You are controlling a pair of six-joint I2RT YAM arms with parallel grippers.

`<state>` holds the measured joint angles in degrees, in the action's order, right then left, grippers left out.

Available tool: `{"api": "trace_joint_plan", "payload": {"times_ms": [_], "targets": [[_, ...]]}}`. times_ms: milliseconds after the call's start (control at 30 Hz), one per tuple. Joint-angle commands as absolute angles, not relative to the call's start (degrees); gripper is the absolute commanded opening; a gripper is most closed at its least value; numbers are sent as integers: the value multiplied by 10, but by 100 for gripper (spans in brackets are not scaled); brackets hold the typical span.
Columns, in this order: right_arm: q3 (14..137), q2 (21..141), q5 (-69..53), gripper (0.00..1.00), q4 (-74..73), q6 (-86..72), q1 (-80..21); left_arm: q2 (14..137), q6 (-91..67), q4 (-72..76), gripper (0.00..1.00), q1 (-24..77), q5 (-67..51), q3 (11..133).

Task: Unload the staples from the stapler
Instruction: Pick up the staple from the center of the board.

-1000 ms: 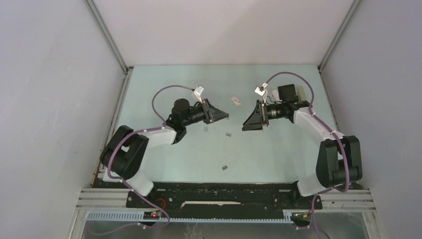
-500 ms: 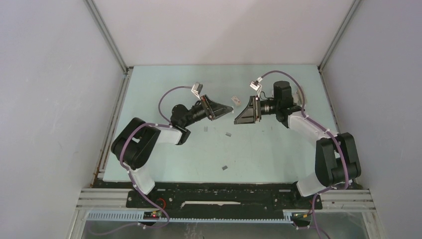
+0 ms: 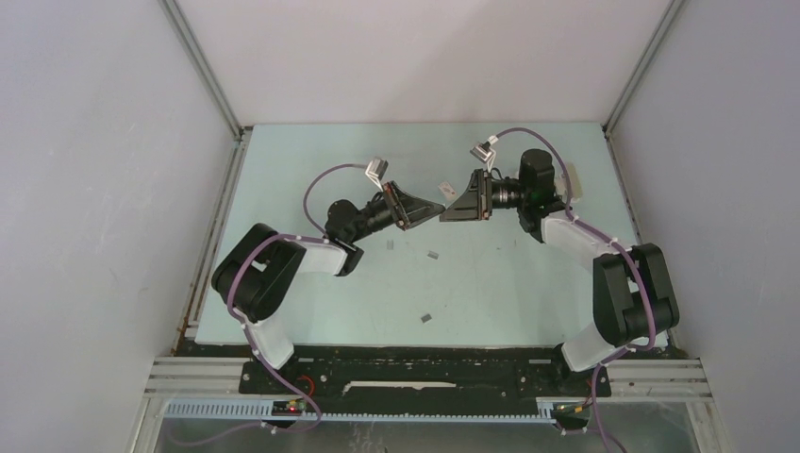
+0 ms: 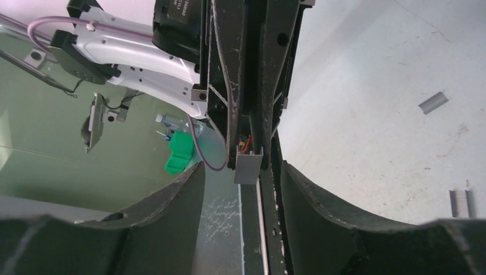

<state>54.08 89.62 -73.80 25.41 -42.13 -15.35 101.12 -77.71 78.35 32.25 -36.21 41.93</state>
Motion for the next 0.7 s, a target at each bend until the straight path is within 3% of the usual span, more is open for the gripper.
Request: {"api": "trace_joint_plan", "payload": {"times_ms": [0,367,500,600,667], "targets": [[539,894,-739,57,294,-454,-159,1009,-779,813,5,328,-358,423],[534,889,-732,36,281,-443,-150,1007,-775,813,5,328,-352,416],[535,889,-730,24,271,-435,-150,1005,-774,813,6,329,-350,414],[534,888,-728,16,263,-429,-152,1004,-772,814,9,329,-350,412],[535,888,-728,13,259,-426,-152,1002,-772,813,16,329,-349,411]]}}
